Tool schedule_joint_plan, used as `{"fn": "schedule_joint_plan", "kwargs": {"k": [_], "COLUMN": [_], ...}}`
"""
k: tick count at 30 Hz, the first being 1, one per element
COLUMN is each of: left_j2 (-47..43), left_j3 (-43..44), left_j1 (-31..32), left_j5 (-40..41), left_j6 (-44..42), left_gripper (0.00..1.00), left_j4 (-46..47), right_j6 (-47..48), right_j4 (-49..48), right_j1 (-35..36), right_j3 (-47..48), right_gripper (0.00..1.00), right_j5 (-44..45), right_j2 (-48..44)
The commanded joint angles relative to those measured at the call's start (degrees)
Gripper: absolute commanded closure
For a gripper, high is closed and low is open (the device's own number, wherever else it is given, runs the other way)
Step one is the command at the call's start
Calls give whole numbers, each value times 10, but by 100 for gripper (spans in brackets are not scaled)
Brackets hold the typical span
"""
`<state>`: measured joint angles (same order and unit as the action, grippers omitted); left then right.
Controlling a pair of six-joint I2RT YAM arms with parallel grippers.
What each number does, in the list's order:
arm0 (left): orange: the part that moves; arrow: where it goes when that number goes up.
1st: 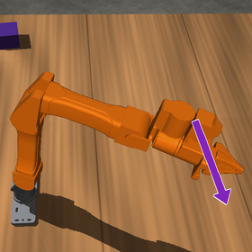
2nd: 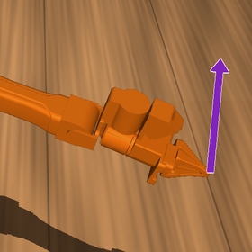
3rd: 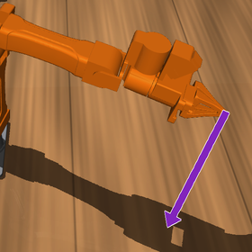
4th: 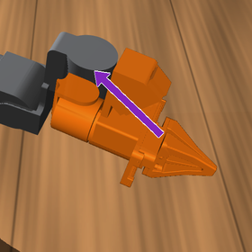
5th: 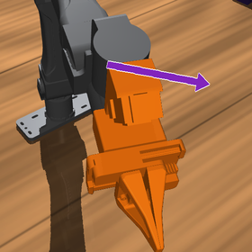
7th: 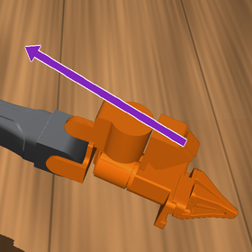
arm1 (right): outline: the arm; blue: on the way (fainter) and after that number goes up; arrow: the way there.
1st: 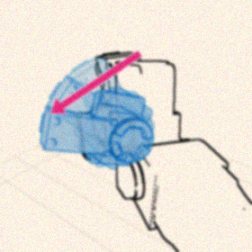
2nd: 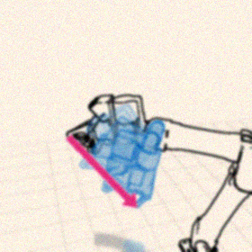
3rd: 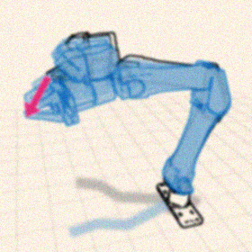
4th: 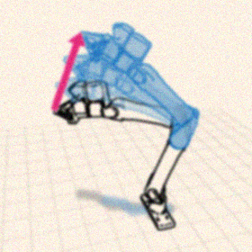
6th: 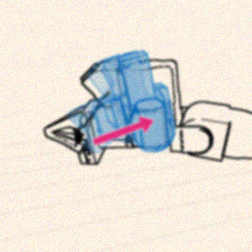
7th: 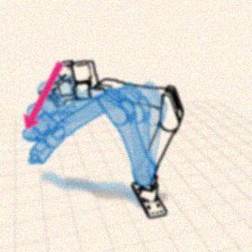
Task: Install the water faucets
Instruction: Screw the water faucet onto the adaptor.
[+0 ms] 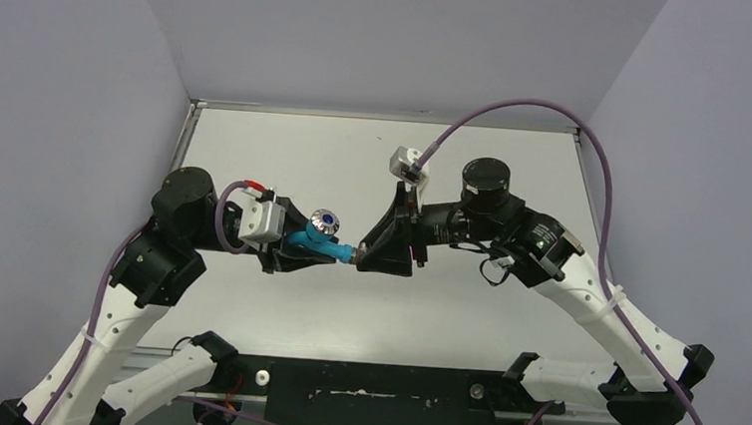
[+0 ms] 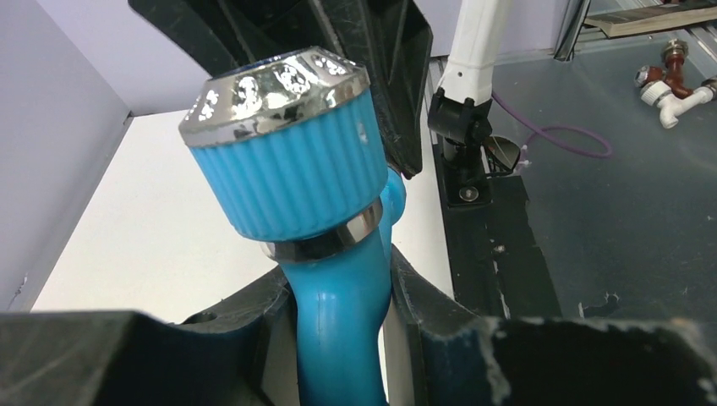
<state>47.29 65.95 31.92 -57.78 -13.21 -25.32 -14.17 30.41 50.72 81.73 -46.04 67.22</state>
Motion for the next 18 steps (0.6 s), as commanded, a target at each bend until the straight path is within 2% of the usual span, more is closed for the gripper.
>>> {"fn": "schedule_joint_plan", "kwargs": {"k": [1, 4, 8, 11, 15, 18], "left_j2": [-9, -13, -19, -20, -27, -40], "left_j3": [12, 9, 1, -2, -11, -31], "left_j1": [6, 6, 6, 6, 6, 6], "left_j5": [-24, -17, -10, -6, -1, 11], "left_j6": [-38, -41, -43, -41, -27, 19], "left_gripper": [100, 100, 100, 100, 100, 100], "left_j4": [61, 59, 58, 56, 64, 106], "right_j6": [-196, -225, -207, -196, -141, -87], "right_j4": [-178, -185, -179, -187, -152, -138], "right_j1": [-27, -37, -46, -52, -62, -63], "right_j3": [-42, -48, -51, -48, -24, -22], "right_gripper": [99, 88, 59, 42, 29, 25], "right_j5": [-79, -82, -60, -55, -30, 15], "right_j2": [18, 20, 5, -10, -36, -66]}}
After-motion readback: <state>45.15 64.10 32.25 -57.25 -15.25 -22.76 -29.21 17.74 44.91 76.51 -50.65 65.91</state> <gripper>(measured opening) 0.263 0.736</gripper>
